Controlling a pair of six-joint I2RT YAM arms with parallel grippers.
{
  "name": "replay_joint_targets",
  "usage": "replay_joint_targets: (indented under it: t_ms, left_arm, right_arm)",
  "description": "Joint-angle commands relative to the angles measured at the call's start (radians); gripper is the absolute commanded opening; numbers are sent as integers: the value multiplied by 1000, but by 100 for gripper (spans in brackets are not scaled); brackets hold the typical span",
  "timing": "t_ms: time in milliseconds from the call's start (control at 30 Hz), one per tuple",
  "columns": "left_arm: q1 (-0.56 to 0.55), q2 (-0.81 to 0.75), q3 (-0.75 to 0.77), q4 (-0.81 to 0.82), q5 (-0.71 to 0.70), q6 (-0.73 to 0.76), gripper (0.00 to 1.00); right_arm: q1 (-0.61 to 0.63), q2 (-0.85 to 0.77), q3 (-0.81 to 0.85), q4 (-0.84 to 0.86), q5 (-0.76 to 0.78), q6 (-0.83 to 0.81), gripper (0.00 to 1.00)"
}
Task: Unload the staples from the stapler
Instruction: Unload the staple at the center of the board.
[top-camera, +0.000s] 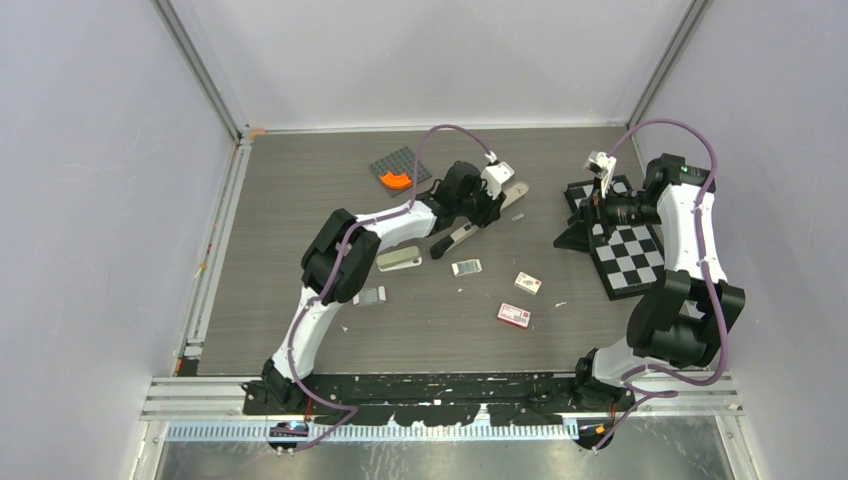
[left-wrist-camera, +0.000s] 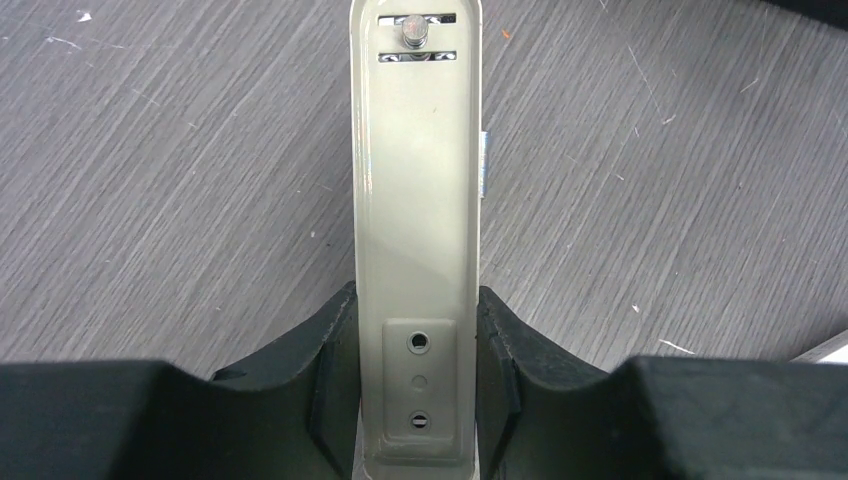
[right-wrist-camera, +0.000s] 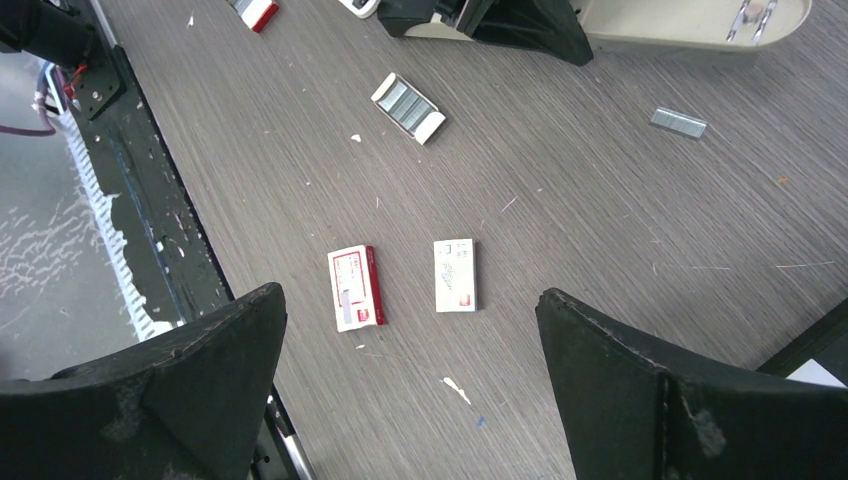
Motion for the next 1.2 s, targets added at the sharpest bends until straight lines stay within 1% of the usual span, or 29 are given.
replay_joint_targets:
  t_ms: [0,100,300,367,533,633,700,800,833,900,933,1000,1033,1067,1167]
  left_arm:
    - [17,-107,-35,179,26,-66,0]
    - [54,-144,-92,280,52,-185,0]
    - [175,-202,-223,577,138,-512,0]
    - [199,-224,-249,639,156,-567,0]
    - [240,-294,-292,714,183,-666,0]
    - [270,-338,-345,807,187,-769,0]
    - [296,-375,-393,880,184,-838,0]
    - [335,-426,-488,989,177,-932,0]
    - [351,-445,-517,1026,169,-956,0]
    - [372,-487,-581,1079,147,-995,0]
    - [381,-511,-611,1095,132,-1007,0]
    - [393,-565,-670,1105,87,-1022,0]
    - [396,-591,-701,1109,61,-1025,0]
    - [396,-618,-724,1104,27,-1029,0]
    - [397,-692,-770,1042,-60,-1047,0]
  right_arm:
    - [-5,5,28,-12,-28,-17,100]
    - [-5,9,23,-10,-30,-17,100]
    - [-3,20,21,-11,-50,-15,100]
    - [1,24,22,-15,-54,-14,99]
    - [20,22,25,-8,-61,4,99]
    - [52,13,27,21,-58,55,98]
    - [99,2,27,61,-44,112,98]
    - [204,-25,22,172,1,256,98]
    - [246,-33,22,230,18,312,98]
    - [318,-42,32,295,31,404,98]
    - [362,-41,41,328,21,453,98]
    - [401,-33,46,425,-41,604,98]
    - [416,-30,38,511,-75,705,98]
    - [433,-30,17,620,-95,897,98]
    - [490,-63,-127,1098,-71,1371,98]
